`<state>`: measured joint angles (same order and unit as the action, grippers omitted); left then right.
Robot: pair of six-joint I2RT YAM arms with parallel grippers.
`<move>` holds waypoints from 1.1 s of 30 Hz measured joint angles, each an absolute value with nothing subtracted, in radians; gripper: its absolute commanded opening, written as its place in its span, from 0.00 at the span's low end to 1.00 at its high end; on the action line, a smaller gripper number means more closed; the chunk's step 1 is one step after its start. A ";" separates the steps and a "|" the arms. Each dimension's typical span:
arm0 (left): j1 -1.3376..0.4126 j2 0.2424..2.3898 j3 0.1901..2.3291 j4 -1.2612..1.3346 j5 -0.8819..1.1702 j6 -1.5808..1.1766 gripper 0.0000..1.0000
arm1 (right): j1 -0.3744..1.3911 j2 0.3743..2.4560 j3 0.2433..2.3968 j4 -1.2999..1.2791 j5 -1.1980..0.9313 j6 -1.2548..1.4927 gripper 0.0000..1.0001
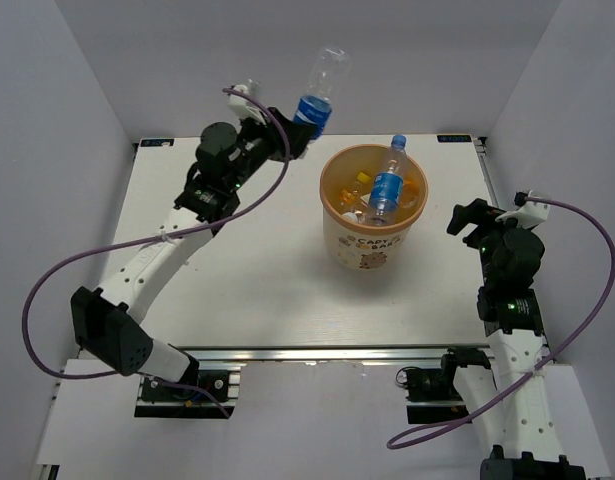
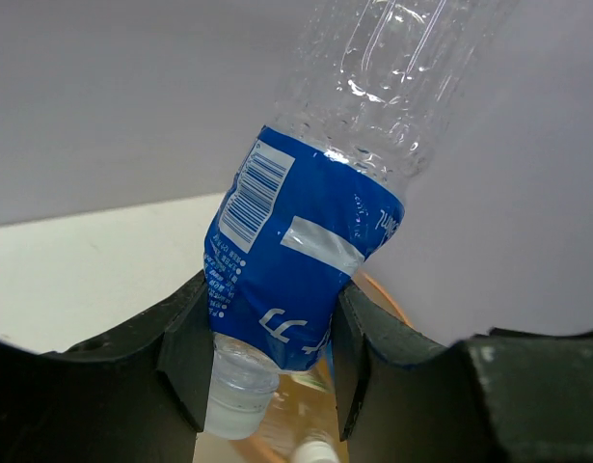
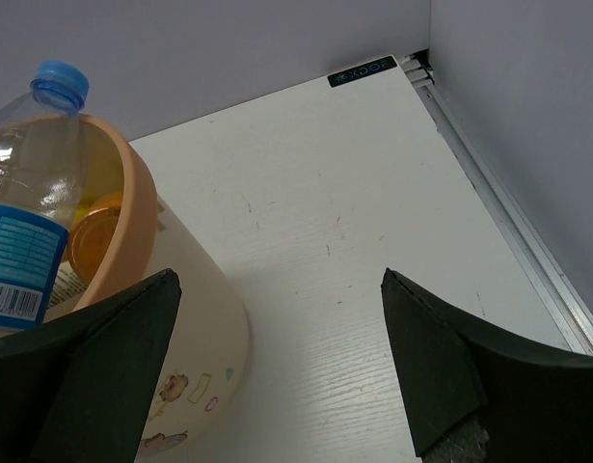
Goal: Put the plastic bottles in the bin
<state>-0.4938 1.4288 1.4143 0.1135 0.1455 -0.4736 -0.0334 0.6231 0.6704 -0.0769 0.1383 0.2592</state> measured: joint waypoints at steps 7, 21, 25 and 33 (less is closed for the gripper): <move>-0.656 1.557 1.430 0.070 0.072 -0.538 0.00 | -0.033 0.591 0.656 -0.078 0.139 0.266 0.89; -0.849 1.617 1.488 -0.077 -0.275 -0.663 0.47 | -0.033 0.571 0.643 -0.080 0.146 0.279 0.89; -0.874 1.629 1.528 -0.116 -0.324 -0.667 0.60 | -0.033 0.562 0.643 -0.081 0.151 0.280 0.89; -0.873 1.648 1.540 -0.169 -0.378 -0.677 0.76 | -0.033 0.545 0.643 -0.081 0.159 0.281 0.89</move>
<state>-0.8730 1.6478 1.5402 -0.1692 -0.3782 -0.6765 -0.0334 0.5449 0.6426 -0.0807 0.1585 0.2806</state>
